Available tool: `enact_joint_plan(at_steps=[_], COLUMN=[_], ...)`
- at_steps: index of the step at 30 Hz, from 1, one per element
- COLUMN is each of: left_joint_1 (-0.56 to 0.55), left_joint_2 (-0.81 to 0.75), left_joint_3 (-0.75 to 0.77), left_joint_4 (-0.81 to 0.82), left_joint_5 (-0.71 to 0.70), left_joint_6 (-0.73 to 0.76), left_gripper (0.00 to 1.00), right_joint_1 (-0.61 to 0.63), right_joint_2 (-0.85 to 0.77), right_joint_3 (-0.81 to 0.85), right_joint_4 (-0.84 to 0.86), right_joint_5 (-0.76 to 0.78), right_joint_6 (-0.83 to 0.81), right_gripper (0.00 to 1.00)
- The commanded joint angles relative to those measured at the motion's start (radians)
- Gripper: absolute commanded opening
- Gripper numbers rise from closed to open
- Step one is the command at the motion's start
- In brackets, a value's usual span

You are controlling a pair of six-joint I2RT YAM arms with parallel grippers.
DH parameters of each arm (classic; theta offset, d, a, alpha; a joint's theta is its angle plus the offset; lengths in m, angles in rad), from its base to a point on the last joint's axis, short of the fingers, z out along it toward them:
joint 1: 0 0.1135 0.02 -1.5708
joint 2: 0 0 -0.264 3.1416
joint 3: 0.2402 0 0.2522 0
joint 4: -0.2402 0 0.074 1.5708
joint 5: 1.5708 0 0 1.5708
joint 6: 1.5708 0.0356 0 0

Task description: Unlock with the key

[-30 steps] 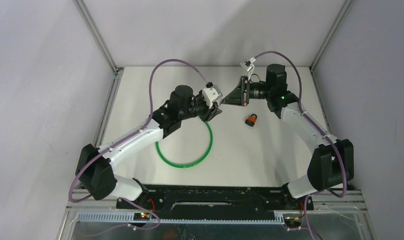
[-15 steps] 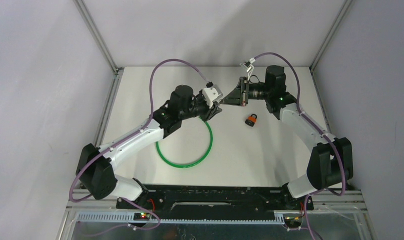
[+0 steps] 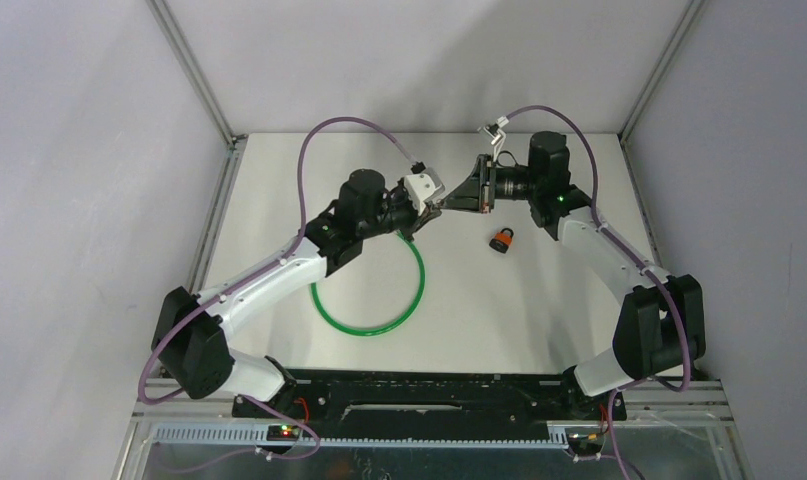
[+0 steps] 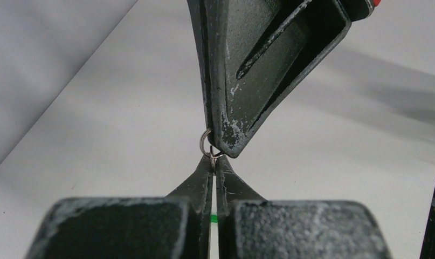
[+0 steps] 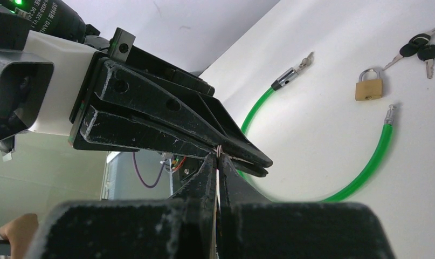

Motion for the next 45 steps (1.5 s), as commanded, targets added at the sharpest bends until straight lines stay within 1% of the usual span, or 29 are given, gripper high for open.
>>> enact_joint_plan(at_steps=[1, 7, 11, 18, 22, 33, 38, 42, 44, 45], left_joint_1=[-0.008, -0.007, -0.008, -0.007, -0.008, -0.007, -0.007, -0.007, -0.007, -0.007], left_joint_2=[-0.003, -0.036, -0.048, -0.074, -0.09, -0.1, -0.105, -0.116, -0.125, -0.13], left_joint_3=[0.046, 0.02, 0.019, 0.005, -0.009, -0.026, -0.039, -0.055, -0.063, -0.065], left_joint_4=[0.011, -0.013, -0.06, -0.083, -0.081, -0.064, -0.061, -0.072, -0.085, -0.092], left_joint_5=[0.03, 0.086, 0.122, 0.168, 0.183, 0.205, 0.216, 0.244, 0.265, 0.277], left_joint_6=[0.004, 0.043, 0.058, 0.082, 0.086, 0.068, 0.078, 0.103, 0.117, 0.124], left_gripper=[0.0, 0.0, 0.0, 0.0, 0.0, 0.0, 0.0, 0.0, 0.0, 0.0], right_joint_1=[-0.009, -0.038, -0.05, -0.067, -0.068, -0.048, -0.039, -0.04, -0.043, -0.043], right_joint_2=[-0.023, -0.031, -0.043, -0.07, -0.083, -0.117, -0.14, -0.158, -0.174, -0.182], right_joint_3=[-0.013, -0.034, -0.045, -0.057, -0.059, -0.085, -0.085, -0.085, -0.084, -0.084], right_joint_4=[0.06, 0.062, 0.044, 0.009, -0.016, 0.002, 0.007, -0.018, -0.044, -0.061], right_joint_5=[0.0, -0.001, 0.005, 0.021, 0.03, 0.014, -0.005, -0.001, 0.007, 0.012], right_joint_6=[0.022, 0.018, -0.008, -0.053, -0.075, -0.098, -0.112, -0.142, -0.178, -0.198], right_gripper=[0.0, 0.0, 0.0, 0.0, 0.0, 0.0, 0.19, 0.37, 0.43, 0.45])
